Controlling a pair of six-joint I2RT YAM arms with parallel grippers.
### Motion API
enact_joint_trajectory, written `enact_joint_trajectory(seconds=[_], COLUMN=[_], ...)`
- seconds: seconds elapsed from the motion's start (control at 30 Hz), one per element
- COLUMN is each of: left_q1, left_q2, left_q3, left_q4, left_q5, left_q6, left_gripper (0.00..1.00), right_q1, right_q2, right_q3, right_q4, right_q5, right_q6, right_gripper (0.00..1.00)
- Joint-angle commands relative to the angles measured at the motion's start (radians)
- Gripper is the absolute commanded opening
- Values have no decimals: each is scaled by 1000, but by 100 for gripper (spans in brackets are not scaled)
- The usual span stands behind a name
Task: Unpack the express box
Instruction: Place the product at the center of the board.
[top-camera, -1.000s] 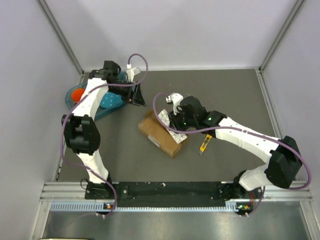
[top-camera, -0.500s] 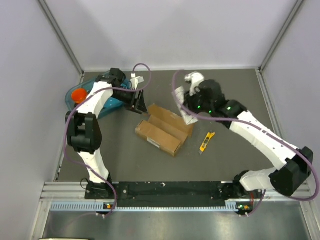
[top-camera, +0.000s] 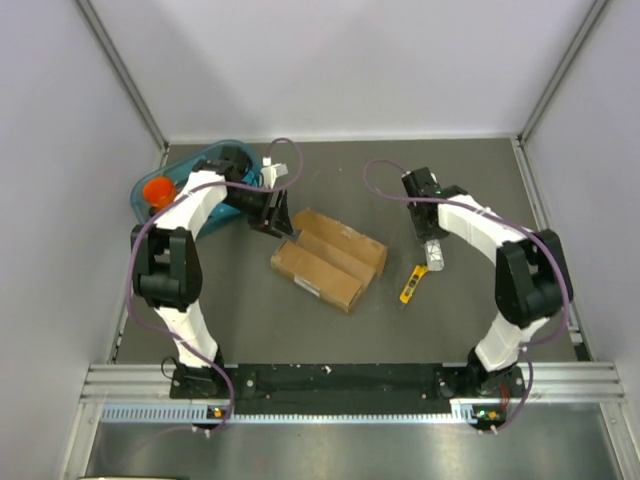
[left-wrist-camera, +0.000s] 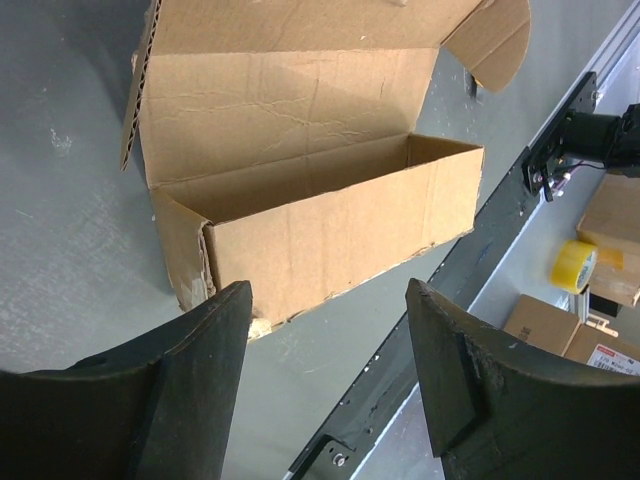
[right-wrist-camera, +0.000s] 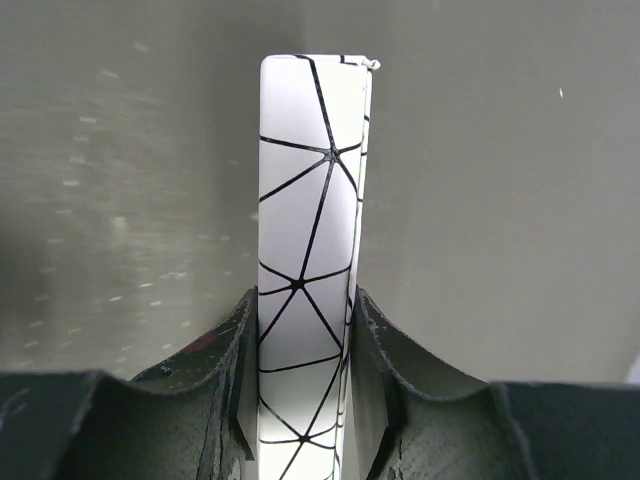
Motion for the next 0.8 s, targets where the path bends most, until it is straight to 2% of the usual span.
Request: enact_joint_trajectory(seconds=[0.0, 0.1, 0.2, 0.23, 0.3, 0.4, 0.43, 0.53, 0.6, 0.67, 0.7, 0.77], left_q1=[-1, -1, -1, -1, -1, -1, -1, -1, -1, 1, 1, -1], left_q2=[-62, -68, -74, -77, -88, -105, -108, -128, -142, -150, -156, -159], left_q3=[-18, -33, -44, -50, -61, -81, -82, -93, -94, -94, -90, -78], left_q4=[31, 31, 33, 33, 39, 50, 48, 43, 37, 27, 22, -1], left_q5=[21, 21, 21, 21, 16, 4, -1, -13, -24, -35, -39, -55], left_q6=[26, 33, 40, 42, 40, 37, 34, 33, 33, 34, 37, 54], left_gripper=[69, 70, 70, 71, 72, 73, 73, 74, 75, 75, 76, 77], right_q1=[4, 4, 3, 4, 4, 3, 3, 3, 6, 7, 6, 6], right_q2=[64, 75, 68, 65, 60, 32, 19, -50, -116, -159, -202, -256], right_q3=[25, -20, -60, -76, -90, -101, -97, -80, -67, -47, -41, -35], right_q4=[-48, -46, -44, -41, -38, -32, -31, -28, -29, -32, -38, -43], right_q5=[226, 286, 256, 243, 226, 194, 180, 105, 21, -33, -50, -114], right_q6=[-30, -31, -1, 4, 13, 19, 24, 35, 50, 62, 64, 75], right_gripper=[2, 1, 6, 14, 20, 41, 52, 68, 73, 86, 99, 99])
